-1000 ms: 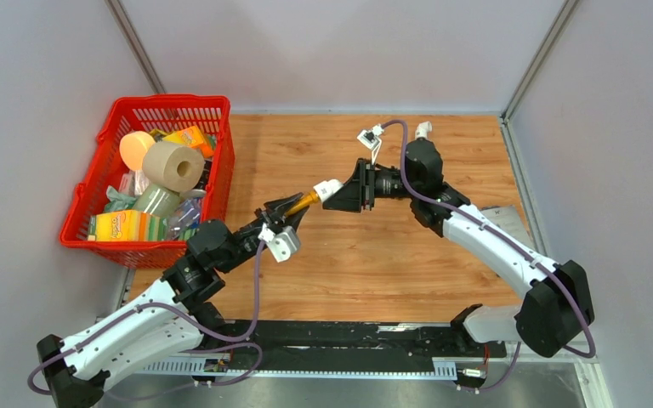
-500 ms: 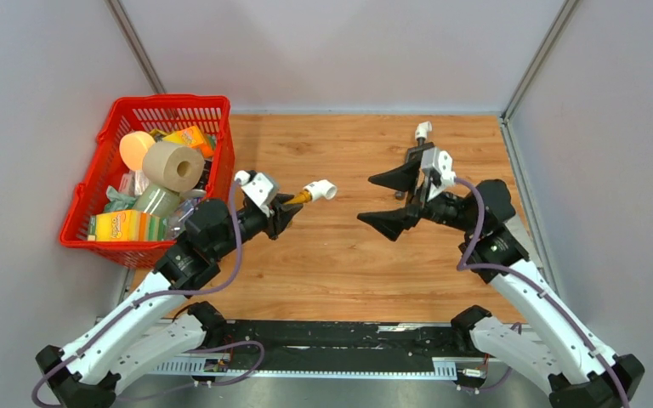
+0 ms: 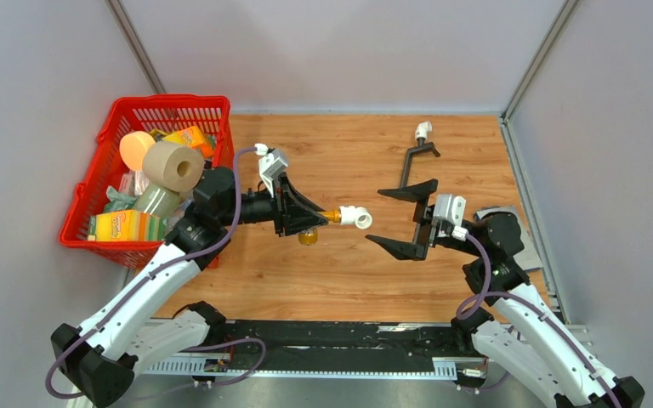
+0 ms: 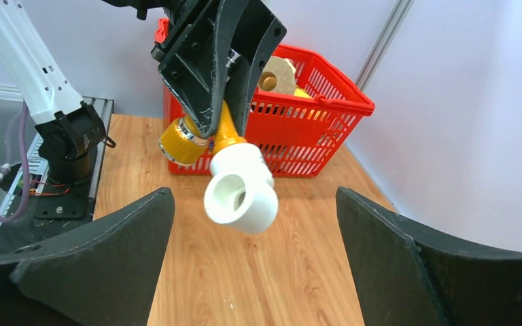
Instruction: Install the water faucets
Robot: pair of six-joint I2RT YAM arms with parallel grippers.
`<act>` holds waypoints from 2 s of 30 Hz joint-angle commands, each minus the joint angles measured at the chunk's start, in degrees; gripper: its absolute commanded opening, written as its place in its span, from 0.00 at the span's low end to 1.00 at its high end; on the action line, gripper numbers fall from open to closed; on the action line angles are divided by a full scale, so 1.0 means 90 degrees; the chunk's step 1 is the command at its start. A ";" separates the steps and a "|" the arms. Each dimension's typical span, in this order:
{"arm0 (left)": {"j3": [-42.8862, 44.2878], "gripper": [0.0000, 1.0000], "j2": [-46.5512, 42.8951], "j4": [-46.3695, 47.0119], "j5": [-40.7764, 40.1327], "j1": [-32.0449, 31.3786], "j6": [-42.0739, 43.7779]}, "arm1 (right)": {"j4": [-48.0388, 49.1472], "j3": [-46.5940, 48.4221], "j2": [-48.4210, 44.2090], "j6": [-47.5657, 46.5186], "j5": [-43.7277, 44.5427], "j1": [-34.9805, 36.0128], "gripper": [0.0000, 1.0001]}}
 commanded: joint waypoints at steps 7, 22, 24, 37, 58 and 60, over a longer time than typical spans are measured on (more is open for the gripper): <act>0.0303 0.00 0.0233 0.0666 0.1140 0.0008 -0.0724 | 0.0497 0.0163 0.0279 -0.0077 -0.1052 0.0182 0.91; 0.0361 0.00 0.0399 0.0950 0.1209 -0.0236 -0.0803 | 0.0652 0.0378 0.0905 -0.0214 -0.0976 0.0651 0.79; 0.0390 0.00 0.0418 0.0940 0.1218 -0.0246 -0.0754 | 0.0711 0.0417 0.1022 -0.0107 -0.0985 0.0661 0.70; 0.0870 0.00 -0.0098 -0.1404 -0.0135 -0.0285 0.4162 | 0.0136 0.1578 0.2407 0.2312 -0.1122 0.0632 0.00; -0.2998 0.00 -0.0871 0.3762 -0.6165 -0.2843 1.1572 | 0.0193 0.2283 0.4587 0.6632 -0.0829 0.0056 0.15; -0.2863 0.00 -0.0900 0.3529 -0.6145 -0.2834 1.1182 | 0.0612 0.2234 0.4450 0.6515 -0.0868 -0.0013 0.32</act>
